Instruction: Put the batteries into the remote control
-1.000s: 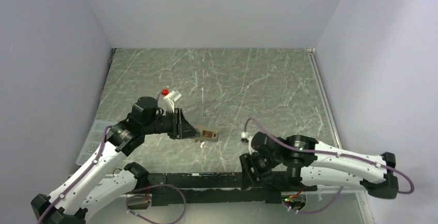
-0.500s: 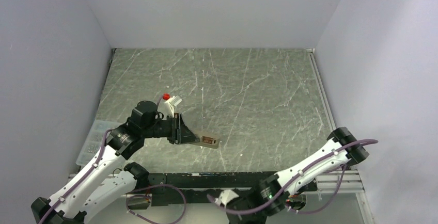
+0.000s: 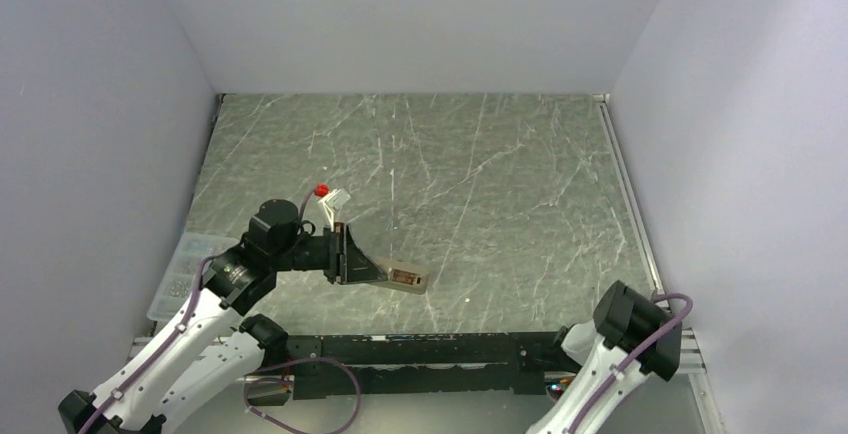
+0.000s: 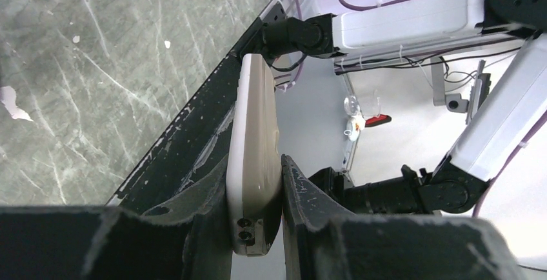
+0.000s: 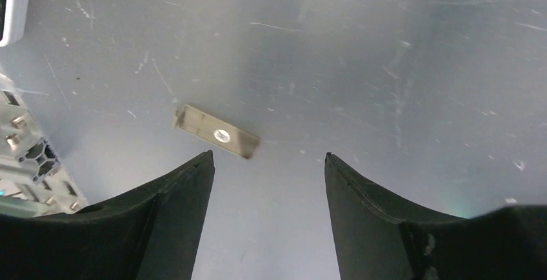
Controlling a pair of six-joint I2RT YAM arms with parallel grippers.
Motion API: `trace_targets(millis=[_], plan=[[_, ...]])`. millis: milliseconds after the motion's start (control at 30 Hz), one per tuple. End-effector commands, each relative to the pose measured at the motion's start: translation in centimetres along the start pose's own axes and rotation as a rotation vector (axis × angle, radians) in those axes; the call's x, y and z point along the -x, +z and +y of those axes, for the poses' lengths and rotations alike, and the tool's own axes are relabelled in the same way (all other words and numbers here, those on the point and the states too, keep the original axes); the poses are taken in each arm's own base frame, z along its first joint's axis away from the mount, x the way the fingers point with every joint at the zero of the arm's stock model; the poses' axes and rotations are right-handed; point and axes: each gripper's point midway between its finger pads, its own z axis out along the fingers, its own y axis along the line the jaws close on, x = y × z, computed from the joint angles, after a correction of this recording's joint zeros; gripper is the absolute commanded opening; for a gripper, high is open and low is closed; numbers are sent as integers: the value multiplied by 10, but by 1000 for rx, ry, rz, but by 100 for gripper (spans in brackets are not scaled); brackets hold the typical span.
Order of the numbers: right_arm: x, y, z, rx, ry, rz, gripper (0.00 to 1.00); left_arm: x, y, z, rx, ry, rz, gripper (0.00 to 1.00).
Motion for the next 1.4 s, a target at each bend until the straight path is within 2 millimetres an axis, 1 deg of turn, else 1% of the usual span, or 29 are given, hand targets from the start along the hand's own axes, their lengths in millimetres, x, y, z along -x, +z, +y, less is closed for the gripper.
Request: trace_targets(millis=[0, 67, 133, 200, 400, 467, 533, 700, 767, 867, 1067, 1267, 1367], plan=[[17, 4, 36, 9, -108, -117, 66, 4, -8, -26, -96, 55, -17, 0], [16, 9, 49, 3, -134, -125, 66, 3, -10, -30, -111, 65, -14, 0], [12, 14, 59, -17, -155, -118, 66, 1, -11, -33, -126, 75, -10, 0], [10, 16, 68, -35, -166, -115, 66, -2, -13, -34, -134, 77, -15, 0], [4, 25, 95, -30, -149, -114, 63, -6, -19, -37, -145, 117, -24, 0], [2, 28, 95, -58, -138, -97, 61, -6, -21, -38, -148, 129, -23, 0], [-1, 30, 90, -102, -111, -77, 58, -6, -22, -40, -151, 143, -26, 0], [-15, 28, 70, -192, -7, -59, 51, -9, -26, -41, -152, 161, -36, 0], [-16, 28, 66, -205, 5, -66, 49, -11, -27, -41, -156, 161, -36, 0], [-14, 29, 65, -207, 6, -76, 49, -13, -27, -40, -161, 160, -35, 0], [-14, 31, 71, -195, 9, -65, 48, -14, -25, -39, -172, 160, -29, 0], [-16, 37, 72, -184, 33, -66, 43, -14, -23, -38, -178, 160, -24, 0], [-16, 38, 71, -181, 34, -68, 42, -15, -23, -37, -176, 159, -23, 0]])
